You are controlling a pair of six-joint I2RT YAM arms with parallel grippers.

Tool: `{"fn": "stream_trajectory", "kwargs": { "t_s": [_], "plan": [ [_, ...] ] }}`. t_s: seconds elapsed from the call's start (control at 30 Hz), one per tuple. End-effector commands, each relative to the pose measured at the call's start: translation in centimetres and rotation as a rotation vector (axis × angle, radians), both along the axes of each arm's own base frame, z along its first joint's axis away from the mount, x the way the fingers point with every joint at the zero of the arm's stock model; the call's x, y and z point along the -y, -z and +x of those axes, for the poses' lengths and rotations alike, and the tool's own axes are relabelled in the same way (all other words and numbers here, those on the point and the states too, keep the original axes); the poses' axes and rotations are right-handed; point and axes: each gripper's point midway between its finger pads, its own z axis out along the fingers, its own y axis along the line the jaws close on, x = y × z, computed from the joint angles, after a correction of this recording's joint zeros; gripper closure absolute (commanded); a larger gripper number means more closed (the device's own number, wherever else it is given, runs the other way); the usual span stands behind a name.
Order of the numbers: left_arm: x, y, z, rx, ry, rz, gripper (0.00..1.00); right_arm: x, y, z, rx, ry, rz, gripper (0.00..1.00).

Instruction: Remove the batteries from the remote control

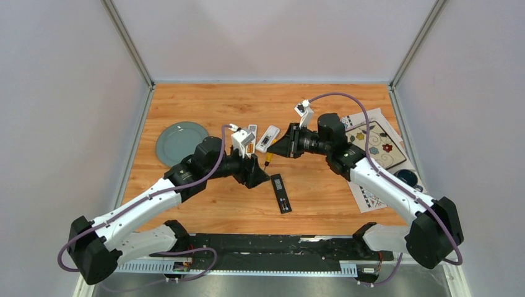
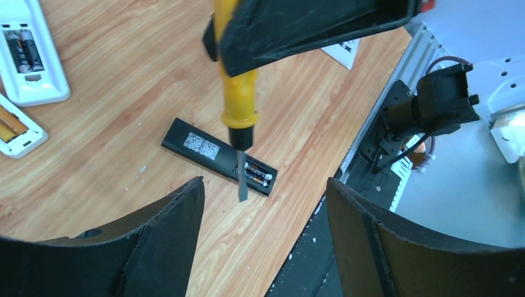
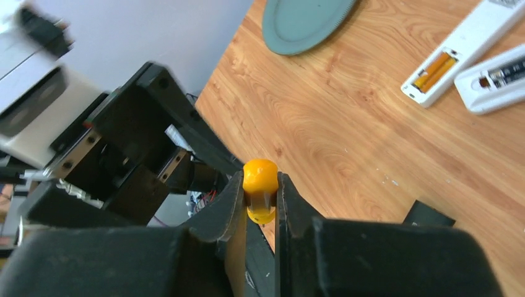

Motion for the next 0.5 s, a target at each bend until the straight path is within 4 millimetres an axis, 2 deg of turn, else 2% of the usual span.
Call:
{"fn": "stream_trajectory", "kwargs": {
  "t_s": [0.0,0.1,0.2,0.3,0.37,0.47],
  "plan": [
    [0.8,-3.8,0.3,0.045,0.056,-0.143,0.21,0.3,-4.5,-1.7,0.206,-0.109,0.049,1.00],
    [1.2,-4.6,0.2,0.020,0.094,-0.238,0.22,0.0,-5.8,-3.1,0.241,-0.196,0.099,1.00],
    [1.6,-5.0,0.2,0.010,0.111,-0.268,0.22,-0.2,-6.2,-4.3,0.240,-0.262,0.122,1.00],
    [1.9,-5.5,0.2,0.013,0.127,-0.283,0.23,-0.3,-6.4,-4.5,0.234,-0.273,0.129,1.00],
    [2.2,-5.4,0.1,0.003,0.144,-0.283,0.26,-0.2,-6.9,-4.5,0.238,-0.268,0.147,1.00],
    [2.7,-5.5,0.1,-0.012,0.173,-0.301,0.37,-0.3,-7.5,-4.5,0.241,-0.270,0.164,1.00]
  ]
}}
